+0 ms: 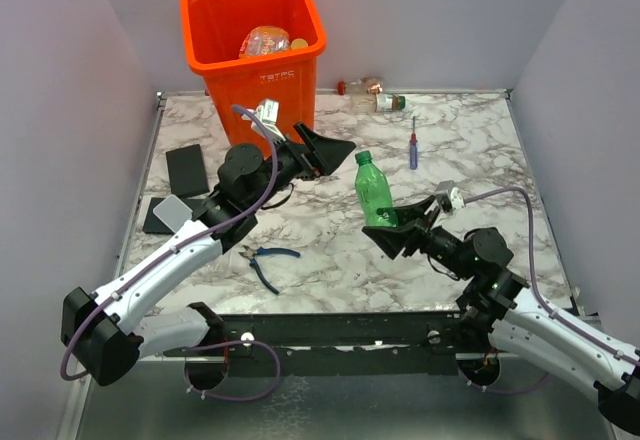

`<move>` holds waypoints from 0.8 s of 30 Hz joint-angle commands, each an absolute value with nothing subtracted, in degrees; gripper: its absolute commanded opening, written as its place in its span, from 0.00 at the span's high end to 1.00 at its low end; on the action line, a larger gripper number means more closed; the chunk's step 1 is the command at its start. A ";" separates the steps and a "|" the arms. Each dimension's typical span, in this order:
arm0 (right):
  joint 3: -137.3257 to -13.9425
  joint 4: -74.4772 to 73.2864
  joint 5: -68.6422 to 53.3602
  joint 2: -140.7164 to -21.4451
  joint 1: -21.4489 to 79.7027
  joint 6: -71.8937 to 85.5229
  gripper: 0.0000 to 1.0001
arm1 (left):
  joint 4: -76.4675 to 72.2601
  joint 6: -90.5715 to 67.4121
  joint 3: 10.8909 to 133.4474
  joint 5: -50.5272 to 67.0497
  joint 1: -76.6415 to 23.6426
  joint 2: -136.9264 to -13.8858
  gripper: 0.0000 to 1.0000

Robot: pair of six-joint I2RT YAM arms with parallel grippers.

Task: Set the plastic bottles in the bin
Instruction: Pick up the plastic bottle at the center of the board.

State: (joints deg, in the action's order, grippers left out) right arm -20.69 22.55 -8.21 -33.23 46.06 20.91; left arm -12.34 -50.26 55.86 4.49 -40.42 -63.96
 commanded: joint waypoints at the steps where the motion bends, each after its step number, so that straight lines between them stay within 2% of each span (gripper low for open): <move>1: -23.72 24.17 -9.69 -36.13 46.32 19.49 0.99 | -15.57 -53.23 54.80 10.59 -40.25 -65.87 0.09; 7: -24.52 25.71 -10.28 -39.01 46.32 19.90 0.99 | -20.20 -54.61 55.81 18.19 -40.49 -68.58 0.24; 11: -24.94 26.20 -10.65 -39.43 46.32 20.03 0.99 | -20.26 -54.28 55.80 20.18 -41.03 -69.76 0.45; 17: -25.58 26.46 -12.53 -40.58 46.32 20.05 0.99 | -20.22 -54.02 55.04 20.46 -41.23 -70.63 0.53; 19: -26.45 25.57 -14.42 -41.55 46.32 19.60 0.99 | -20.24 -53.18 55.46 20.35 -41.30 -70.83 0.69; 21: -27.86 23.36 -15.73 -42.35 46.32 19.65 0.99 | -20.01 -51.73 56.19 19.56 -41.28 -70.61 0.94; 22: -28.95 21.63 -16.02 -42.69 46.32 19.67 0.95 | -19.40 -50.68 56.80 18.74 -41.23 -70.45 1.00; 23: -30.04 19.70 -15.97 -42.85 46.32 19.77 0.77 | -18.50 -49.77 57.54 17.73 -41.20 -70.26 1.00; 24: -31.19 17.57 -15.75 -42.84 46.32 20.03 0.55 | -17.72 -48.55 58.54 16.88 -41.10 -70.09 1.00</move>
